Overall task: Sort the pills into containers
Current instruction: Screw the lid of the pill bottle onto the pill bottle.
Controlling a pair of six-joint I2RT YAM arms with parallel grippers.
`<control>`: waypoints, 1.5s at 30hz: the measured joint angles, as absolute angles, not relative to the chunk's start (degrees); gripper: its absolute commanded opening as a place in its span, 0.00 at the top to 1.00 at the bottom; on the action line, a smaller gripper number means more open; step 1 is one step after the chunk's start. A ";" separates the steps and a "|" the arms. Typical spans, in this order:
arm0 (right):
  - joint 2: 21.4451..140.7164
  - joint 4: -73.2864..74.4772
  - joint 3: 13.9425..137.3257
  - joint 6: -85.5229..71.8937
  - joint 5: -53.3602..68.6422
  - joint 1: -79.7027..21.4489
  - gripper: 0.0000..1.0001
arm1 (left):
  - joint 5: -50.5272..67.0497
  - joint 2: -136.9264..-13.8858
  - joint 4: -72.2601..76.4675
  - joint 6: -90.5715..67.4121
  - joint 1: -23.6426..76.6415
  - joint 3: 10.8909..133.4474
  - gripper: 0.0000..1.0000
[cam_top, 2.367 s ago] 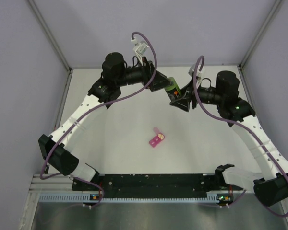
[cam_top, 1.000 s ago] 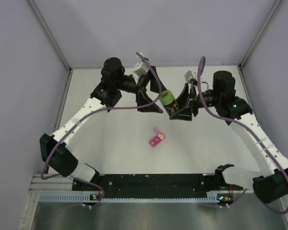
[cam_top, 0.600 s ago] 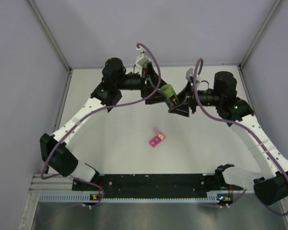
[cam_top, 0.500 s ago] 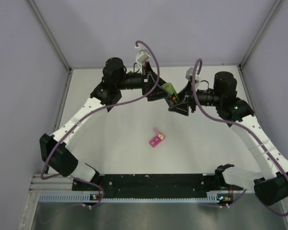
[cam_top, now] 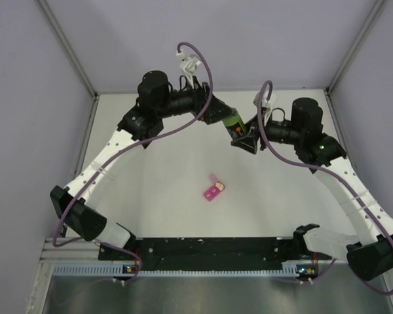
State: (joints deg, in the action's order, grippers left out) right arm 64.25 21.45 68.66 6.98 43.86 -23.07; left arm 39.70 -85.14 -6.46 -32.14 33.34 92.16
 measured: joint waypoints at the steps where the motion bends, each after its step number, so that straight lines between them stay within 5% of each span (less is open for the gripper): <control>1: 64.25 21.45 68.66 7.01 43.66 -23.11 1.00 | 39.00 -85.27 -7.31 -31.77 33.63 92.18 0.06; 6: 64.27 21.45 68.66 7.03 43.13 -23.16 1.00 | 36.42 -86.37 -10.98 -31.09 34.87 92.38 0.15; 11: 64.31 21.69 68.66 7.01 42.70 -23.16 1.00 | 36.18 -86.91 -11.99 -31.22 35.35 92.47 0.44; 17: 64.51 22.13 68.66 7.03 42.17 -23.16 1.00 | 37.04 -86.91 -11.64 -30.26 35.68 92.51 0.91; 23: 64.51 22.83 68.66 6.98 44.21 -23.16 1.00 | 43.29 -86.85 -7.70 -26.17 35.27 90.52 1.00; 32: 64.71 25.80 68.66 6.87 58.08 -22.98 1.00 | 62.92 -85.36 -3.68 -13.43 34.35 87.96 0.89; 38: 65.67 25.96 68.66 6.35 66.24 -22.98 1.00 | 71.26 -84.97 -3.88 -7.49 34.11 87.96 0.36; 43: 65.73 23.49 68.82 4.62 66.94 -22.96 1.00 | 72.36 -85.01 -5.63 -6.07 34.76 87.57 0.06; 45: 65.73 22.57 68.82 4.32 65.91 -22.87 1.00 | 71.44 -85.01 -6.37 -6.59 35.27 87.33 0.01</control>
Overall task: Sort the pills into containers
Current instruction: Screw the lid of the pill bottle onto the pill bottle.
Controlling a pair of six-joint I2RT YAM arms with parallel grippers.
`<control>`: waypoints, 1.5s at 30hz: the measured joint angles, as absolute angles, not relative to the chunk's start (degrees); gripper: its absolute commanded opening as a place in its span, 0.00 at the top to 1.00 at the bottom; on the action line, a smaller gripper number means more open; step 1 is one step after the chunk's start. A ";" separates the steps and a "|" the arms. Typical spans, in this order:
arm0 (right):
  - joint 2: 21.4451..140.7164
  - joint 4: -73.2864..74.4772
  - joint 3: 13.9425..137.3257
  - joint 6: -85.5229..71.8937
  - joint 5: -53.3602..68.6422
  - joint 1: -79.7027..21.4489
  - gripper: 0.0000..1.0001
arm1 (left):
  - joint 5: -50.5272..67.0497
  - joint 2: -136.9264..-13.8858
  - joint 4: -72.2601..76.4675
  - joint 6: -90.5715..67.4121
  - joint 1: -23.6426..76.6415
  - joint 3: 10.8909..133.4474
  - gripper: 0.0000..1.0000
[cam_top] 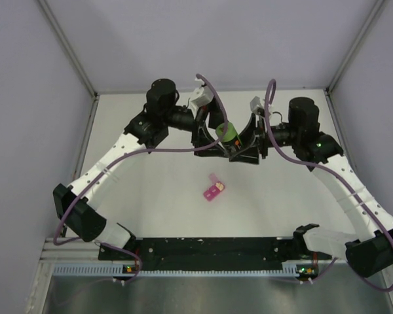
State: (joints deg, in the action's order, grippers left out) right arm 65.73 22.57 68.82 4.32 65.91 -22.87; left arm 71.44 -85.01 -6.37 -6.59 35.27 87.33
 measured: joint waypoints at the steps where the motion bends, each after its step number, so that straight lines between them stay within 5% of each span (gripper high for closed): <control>1: 65.73 22.35 68.82 4.34 65.36 -22.87 1.00 | 70.85 -85.01 -6.39 -7.16 35.35 87.24 0.01; 15: 64.88 21.98 68.73 5.58 47.97 -22.87 1.00 | 47.68 -84.51 -2.74 -25.78 33.95 86.37 0.01; 23: 64.51 21.85 68.73 5.56 42.78 -22.87 1.00 | 41.52 -85.08 -4.40 -30.79 33.93 88.88 0.24; 32: 64.51 21.85 68.71 5.56 42.09 -22.87 1.00 | 40.99 -86.41 -4.80 -31.20 34.02 89.36 0.25; 34: 64.51 21.82 68.73 5.56 42.09 -22.87 1.00 | 41.04 -86.54 -4.86 -31.18 34.13 89.36 0.32; 39: 64.51 21.91 68.66 5.41 41.87 -22.87 1.00 | 41.58 -86.65 -4.67 -30.96 34.30 89.36 0.78; 45: 64.31 21.65 68.66 5.34 44.31 -22.83 1.00 | 46.96 -86.80 -2.22 -28.34 34.06 89.32 0.94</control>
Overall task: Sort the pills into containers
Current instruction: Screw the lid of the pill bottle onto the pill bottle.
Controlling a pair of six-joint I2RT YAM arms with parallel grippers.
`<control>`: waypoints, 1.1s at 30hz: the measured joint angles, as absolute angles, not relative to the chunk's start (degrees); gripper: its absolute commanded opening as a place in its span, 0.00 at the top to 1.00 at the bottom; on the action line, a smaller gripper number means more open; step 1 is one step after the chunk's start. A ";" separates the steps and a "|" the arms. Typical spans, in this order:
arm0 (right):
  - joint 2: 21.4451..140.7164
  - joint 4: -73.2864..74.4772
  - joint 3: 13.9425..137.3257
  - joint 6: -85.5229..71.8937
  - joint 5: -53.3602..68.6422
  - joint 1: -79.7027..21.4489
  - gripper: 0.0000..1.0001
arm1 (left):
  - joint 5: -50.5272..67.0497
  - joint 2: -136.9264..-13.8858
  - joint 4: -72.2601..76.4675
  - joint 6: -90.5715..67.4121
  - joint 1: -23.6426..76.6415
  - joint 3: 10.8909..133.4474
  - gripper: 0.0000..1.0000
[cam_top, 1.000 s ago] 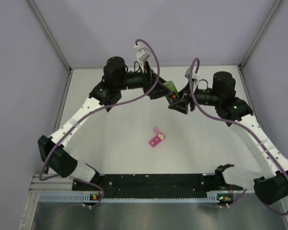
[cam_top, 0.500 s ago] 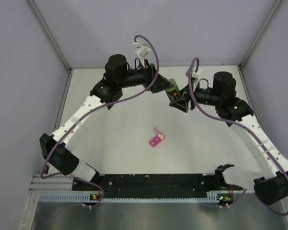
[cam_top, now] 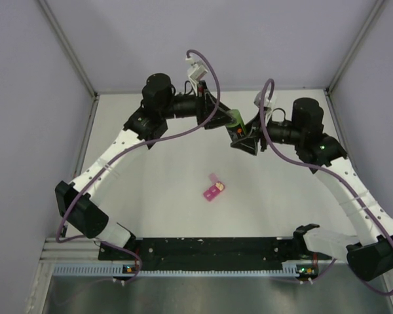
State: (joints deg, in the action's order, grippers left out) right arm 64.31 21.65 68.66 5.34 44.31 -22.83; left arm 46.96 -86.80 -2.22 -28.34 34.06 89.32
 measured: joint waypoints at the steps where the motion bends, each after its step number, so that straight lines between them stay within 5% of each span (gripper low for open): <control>1: 64.20 21.58 68.66 5.21 45.52 -22.72 1.00 | 48.82 -86.80 -1.21 -27.66 33.95 89.14 0.94; 8: 64.23 22.81 68.66 3.84 58.28 -21.96 1.00 | 64.53 -86.74 10.15 -25.36 33.23 85.62 0.88; 14: 65.41 24.05 68.66 3.27 67.75 -22.00 1.00 | 73.73 -86.41 15.46 -25.17 33.01 83.96 0.64; 23: 65.95 19.66 67.75 -2.92 74.26 -22.00 1.00 | 78.76 -86.98 25.34 -31.75 32.71 82.94 0.50; 29: 66.00 16.49 67.07 -5.89 75.57 -22.00 1.00 | 80.73 -90.94 49.19 -51.03 32.71 81.14 0.27; 32: 66.00 13.61 67.07 -6.28 75.22 -21.96 1.00 | 82.76 -94.70 61.28 -63.99 33.26 81.03 0.01; 33: 66.00 12.99 67.07 -6.28 74.72 -21.96 1.00 | 83.44 -96.33 64.27 -69.21 33.47 81.34 0.01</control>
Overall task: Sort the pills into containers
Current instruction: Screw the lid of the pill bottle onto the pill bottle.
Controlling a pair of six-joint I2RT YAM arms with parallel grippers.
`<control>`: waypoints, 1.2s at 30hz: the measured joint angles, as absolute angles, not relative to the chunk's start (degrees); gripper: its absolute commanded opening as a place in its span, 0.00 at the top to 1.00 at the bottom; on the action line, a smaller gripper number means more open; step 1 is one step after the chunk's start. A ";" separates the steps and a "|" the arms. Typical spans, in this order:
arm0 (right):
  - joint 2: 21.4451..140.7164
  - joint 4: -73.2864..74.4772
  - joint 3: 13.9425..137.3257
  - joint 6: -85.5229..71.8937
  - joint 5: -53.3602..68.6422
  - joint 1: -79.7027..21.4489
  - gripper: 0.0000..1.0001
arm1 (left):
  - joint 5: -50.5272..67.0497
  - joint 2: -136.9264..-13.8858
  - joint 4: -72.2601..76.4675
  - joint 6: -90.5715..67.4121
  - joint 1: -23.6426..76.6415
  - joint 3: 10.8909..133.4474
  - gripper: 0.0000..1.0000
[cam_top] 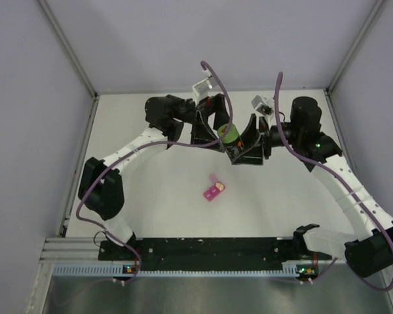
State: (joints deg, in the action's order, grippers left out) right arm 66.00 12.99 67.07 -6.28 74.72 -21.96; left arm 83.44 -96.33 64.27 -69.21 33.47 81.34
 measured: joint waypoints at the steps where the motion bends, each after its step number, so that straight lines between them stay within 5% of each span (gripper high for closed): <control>1: 66.00 13.56 67.07 -6.26 74.19 -21.96 1.00 | 83.55 -97.80 66.52 -73.47 33.58 81.78 0.01; 9: 65.95 16.12 66.74 -2.68 68.10 -21.63 1.00 | 81.73 -100.33 70.63 -82.67 31.11 82.37 0.01; 18: 65.95 17.74 66.78 0.75 62.85 -21.63 1.00 | 66.63 -88.09 18.20 -38.52 25.52 87.29 0.01; 36: 65.73 20.08 66.94 4.01 53.56 -22.50 1.00 | 38.94 -81.62 -14.66 -22.17 34.20 90.08 0.01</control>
State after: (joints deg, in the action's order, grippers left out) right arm 65.73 20.08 66.94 4.01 53.56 -22.50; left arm 38.94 -81.62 -14.66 -22.17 34.20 90.08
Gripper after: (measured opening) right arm 0.510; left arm 0.987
